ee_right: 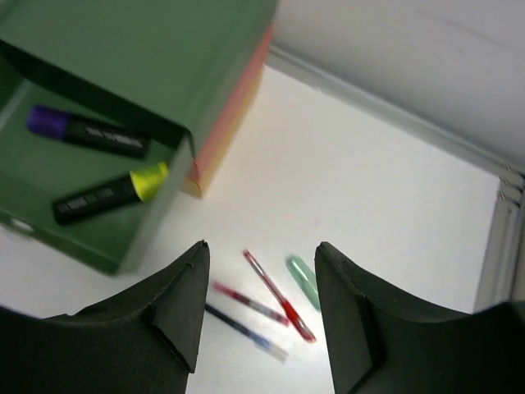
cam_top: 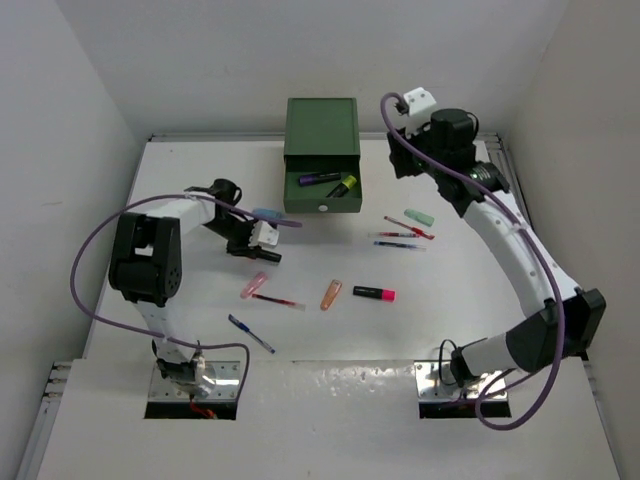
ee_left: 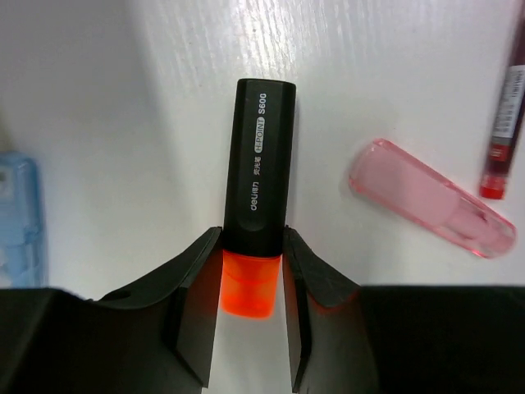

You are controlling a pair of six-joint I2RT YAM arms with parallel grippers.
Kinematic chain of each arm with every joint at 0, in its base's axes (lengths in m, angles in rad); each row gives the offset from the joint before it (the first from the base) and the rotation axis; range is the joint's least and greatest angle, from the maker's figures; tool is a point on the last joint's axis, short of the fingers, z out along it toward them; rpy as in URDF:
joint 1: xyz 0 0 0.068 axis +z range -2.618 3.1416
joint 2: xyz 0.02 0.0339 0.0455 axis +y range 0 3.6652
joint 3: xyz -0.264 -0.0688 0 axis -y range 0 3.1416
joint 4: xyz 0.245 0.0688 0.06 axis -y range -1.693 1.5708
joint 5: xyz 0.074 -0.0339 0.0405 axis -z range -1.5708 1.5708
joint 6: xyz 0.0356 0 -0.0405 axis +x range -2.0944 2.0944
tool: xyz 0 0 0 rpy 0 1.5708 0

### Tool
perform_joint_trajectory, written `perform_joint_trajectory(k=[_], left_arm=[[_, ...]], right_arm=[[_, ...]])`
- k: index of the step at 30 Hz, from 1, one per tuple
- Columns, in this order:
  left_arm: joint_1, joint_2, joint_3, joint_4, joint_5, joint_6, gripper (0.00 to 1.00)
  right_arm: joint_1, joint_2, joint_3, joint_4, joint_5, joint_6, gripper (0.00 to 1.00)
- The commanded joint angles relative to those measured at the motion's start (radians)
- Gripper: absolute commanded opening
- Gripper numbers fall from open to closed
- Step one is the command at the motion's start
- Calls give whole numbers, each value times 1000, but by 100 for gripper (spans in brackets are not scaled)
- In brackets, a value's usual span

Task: Sort the stationery into containers
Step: Pick up the pen from the center of the board, then place the stationery in the drawer.

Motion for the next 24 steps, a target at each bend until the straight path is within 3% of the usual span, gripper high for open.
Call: perform_joint_trajectory(k=[1, 7, 12, 17, 24], left_arm=[[37, -131, 9, -77, 111, 26, 13], [71, -201, 274, -265, 319, -121, 10], [19, -158, 619, -303, 391, -426, 7], [-77, -127, 753, -101, 279, -762, 7], [-157, -55, 827, -94, 210, -814, 6]], right_arm=[[-48, -96, -98, -9, -34, -29, 53], [-77, -243, -355, -76, -132, -197, 51], [-77, -321, -532, -122, -170, -211, 50], [-33, -360, -652, -107, -176, -275, 50], [35, -323, -689, -53, -140, -287, 54]])
